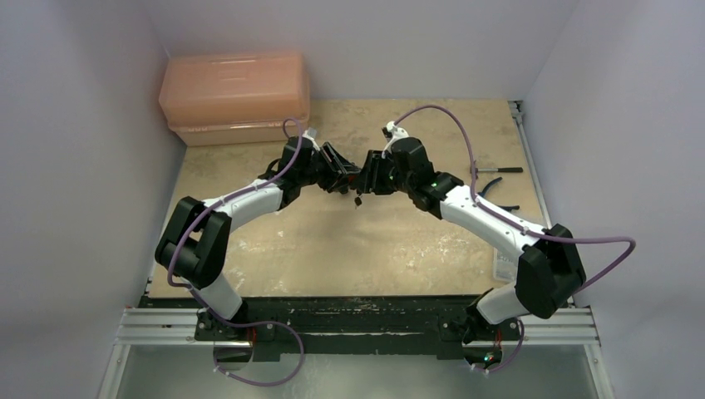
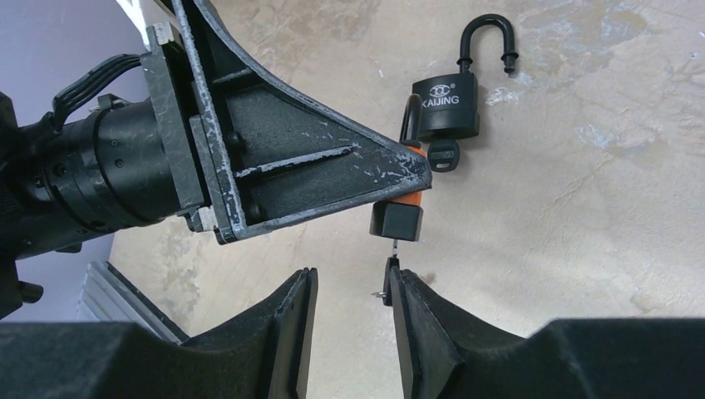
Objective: Unlock with the key
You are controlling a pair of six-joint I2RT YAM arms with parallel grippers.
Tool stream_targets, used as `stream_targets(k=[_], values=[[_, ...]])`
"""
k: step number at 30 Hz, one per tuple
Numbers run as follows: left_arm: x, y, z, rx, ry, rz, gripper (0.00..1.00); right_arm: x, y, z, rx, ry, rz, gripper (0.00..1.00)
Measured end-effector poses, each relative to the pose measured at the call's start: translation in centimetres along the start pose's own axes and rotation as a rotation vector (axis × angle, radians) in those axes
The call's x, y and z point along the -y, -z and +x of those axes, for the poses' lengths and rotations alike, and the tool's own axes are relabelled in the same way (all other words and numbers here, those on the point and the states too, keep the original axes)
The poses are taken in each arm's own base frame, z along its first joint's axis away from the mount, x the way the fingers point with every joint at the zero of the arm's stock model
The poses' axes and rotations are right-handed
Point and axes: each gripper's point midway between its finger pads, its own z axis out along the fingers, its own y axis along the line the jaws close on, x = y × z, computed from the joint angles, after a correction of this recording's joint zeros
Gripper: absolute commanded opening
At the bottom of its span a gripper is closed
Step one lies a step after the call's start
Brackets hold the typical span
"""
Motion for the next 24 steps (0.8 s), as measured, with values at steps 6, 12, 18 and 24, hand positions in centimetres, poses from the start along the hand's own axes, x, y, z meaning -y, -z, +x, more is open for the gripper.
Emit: stream_targets(k=[6, 12, 18, 24], values=[[0.0, 0.0, 0.0, 0.0, -0.002, -0.001, 0.0, 0.5, -0.2, 0.0, 0.006, -0.006, 0.03, 0.41], [0.0, 0.0, 0.0, 0.0, -0.002, -0.001, 0.0, 0.7, -0.2, 0.4, 0.001, -0.005, 0.042, 0.38], [0.0, 0.0, 0.0, 0.0, -0.002, -0.001, 0.0, 0.7, -0.4, 0.8, -0.01, -0.004, 0.042, 0.37], [-0.1, 0.0, 0.0, -0.001, -0.001, -0.005, 0.0, 0.9, -0.7, 1.2, -0.02, -0.005, 0.05, 0.38]])
